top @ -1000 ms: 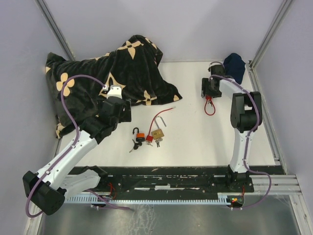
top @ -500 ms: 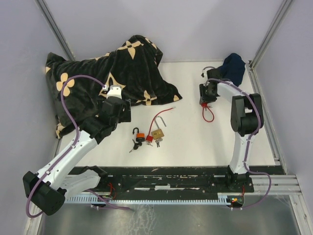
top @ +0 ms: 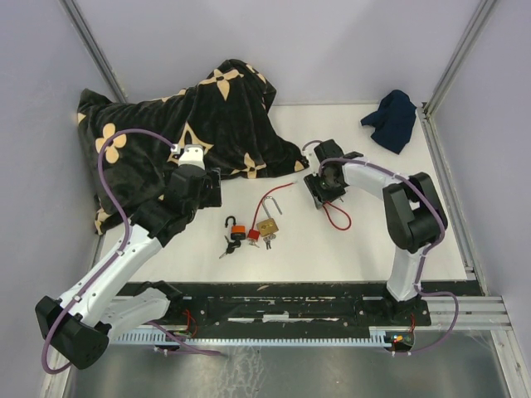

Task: Unlock with the key
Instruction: Adjust the lock at the center of the board.

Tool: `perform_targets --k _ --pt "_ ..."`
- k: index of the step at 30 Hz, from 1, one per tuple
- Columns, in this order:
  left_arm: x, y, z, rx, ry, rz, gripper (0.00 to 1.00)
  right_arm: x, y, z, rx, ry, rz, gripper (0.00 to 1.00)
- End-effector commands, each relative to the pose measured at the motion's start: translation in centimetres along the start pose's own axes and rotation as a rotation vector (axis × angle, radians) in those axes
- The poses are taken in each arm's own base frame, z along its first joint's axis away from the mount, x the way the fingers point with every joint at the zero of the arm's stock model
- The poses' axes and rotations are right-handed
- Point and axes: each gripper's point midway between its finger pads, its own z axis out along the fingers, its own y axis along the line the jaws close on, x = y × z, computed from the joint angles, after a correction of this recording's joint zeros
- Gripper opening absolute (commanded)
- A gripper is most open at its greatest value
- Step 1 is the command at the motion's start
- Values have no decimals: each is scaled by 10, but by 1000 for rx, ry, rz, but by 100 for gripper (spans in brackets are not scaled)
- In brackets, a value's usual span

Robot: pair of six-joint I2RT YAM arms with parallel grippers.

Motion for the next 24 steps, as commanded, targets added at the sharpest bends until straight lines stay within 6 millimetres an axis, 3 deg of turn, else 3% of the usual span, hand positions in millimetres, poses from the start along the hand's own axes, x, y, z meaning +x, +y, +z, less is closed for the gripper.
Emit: perform_targets --k 1,6,8,12,16,21,24 --pt "-10 -3 0 22 -39 2 94 -7 0 -41 44 -96 65 61" --pt "-9 -5 1 28 -33 2 93 7 15 -60 3 -139 240 68" --pt "-9 -5 1 29 -33 2 94 10 18 -63 12 -168 399 69" --pt "-8 -5 2 26 -30 3 93 -5 14 -68 43 -306 654 70" --pt "-8 -4 2 22 -29 4 93 -21 9 -63 80 -369 828 73" --pt "-9 -2 2 15 -34 -2 93 -28 2 -47 208 -342 920 75" --pt "-9 -1 2 14 -36 -3 93 -27 -4 -36 282 -312 956 72"
